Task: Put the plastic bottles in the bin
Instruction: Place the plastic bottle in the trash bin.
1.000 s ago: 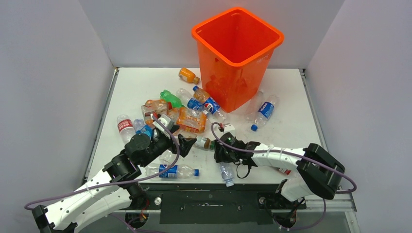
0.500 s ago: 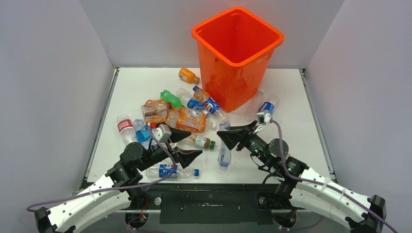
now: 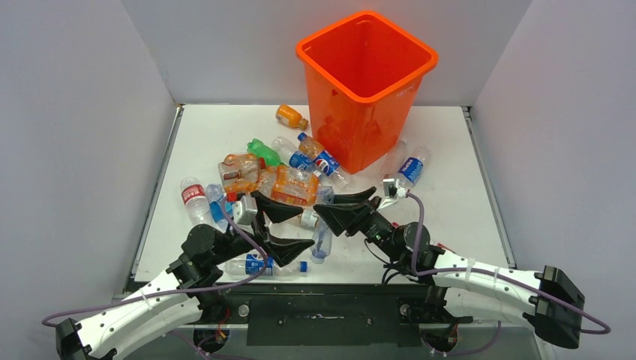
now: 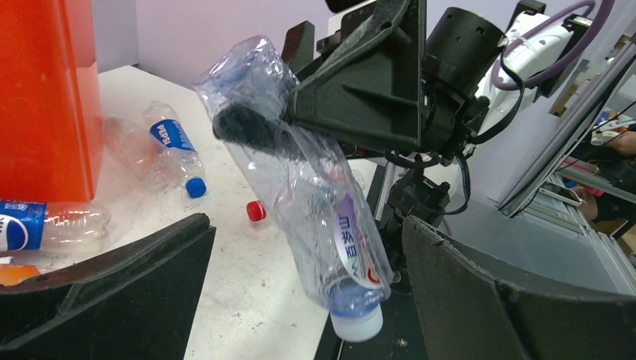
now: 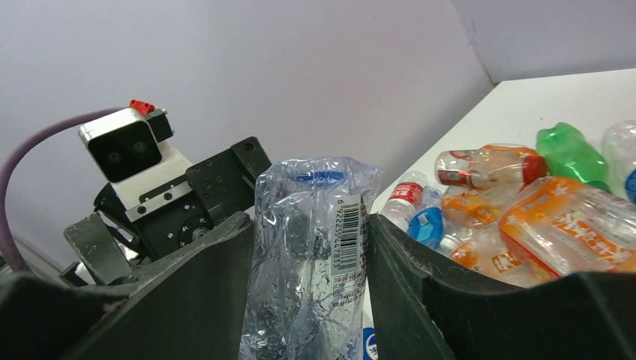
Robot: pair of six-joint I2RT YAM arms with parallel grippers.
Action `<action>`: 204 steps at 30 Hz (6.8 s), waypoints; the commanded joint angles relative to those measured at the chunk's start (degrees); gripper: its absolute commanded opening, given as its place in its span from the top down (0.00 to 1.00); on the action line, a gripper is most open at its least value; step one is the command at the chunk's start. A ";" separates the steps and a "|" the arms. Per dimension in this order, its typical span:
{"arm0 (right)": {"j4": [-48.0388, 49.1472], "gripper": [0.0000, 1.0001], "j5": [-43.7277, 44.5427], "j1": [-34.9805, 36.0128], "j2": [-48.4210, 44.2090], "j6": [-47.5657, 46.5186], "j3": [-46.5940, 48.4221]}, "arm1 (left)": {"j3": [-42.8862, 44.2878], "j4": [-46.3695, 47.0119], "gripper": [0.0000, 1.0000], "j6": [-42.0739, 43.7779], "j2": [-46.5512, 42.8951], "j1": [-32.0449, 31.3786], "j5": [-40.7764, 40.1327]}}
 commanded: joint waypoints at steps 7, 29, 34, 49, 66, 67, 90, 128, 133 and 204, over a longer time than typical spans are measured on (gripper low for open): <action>15.34 0.95 -1.29 4.23 6.57 -1.61 4.26 | 3.32 1.12 0.04 -1.64 3.95 -0.20 5.87; -0.37 0.14 -0.97 5.49 -0.05 -3.84 7.03 | 6.60 -3.53 1.00 1.05 8.43 -0.39 11.40; -30.61 0.03 4.73 5.41 -11.05 -8.24 15.84 | 7.97 -12.88 1.00 11.70 4.74 -2.24 2.11; -79.47 0.02 8.10 5.32 -7.17 -15.00 40.31 | 11.69 -25.78 1.00 94.73 17.69 -30.65 -59.32; -80.19 0.01 -8.50 2.25 3.20 -13.29 38.96 | 11.79 -25.54 1.00 111.02 11.39 -33.35 -58.37; -79.94 0.01 -9.80 1.37 4.47 -13.67 39.49 | 12.01 -25.93 1.00 111.00 11.49 -33.63 -58.34; -76.30 0.95 -28.07 -7.70 15.36 -15.42 38.71 | 13.88 -27.84 0.70 109.21 10.71 -34.12 -58.14; -24.85 0.95 -11.88 -7.54 -22.44 -8.35 3.04 | 14.98 22.83 0.17 -18.92 22.72 -3.10 2.90; -22.38 0.95 -12.79 -7.37 -21.55 -7.09 1.72 | 14.98 24.95 0.31 -19.42 23.35 -2.69 1.41; -48.55 0.48 2.08 -0.44 8.53 -15.76 37.63 | 19.52 -14.08 1.00 18.16 12.56 -0.77 -7.20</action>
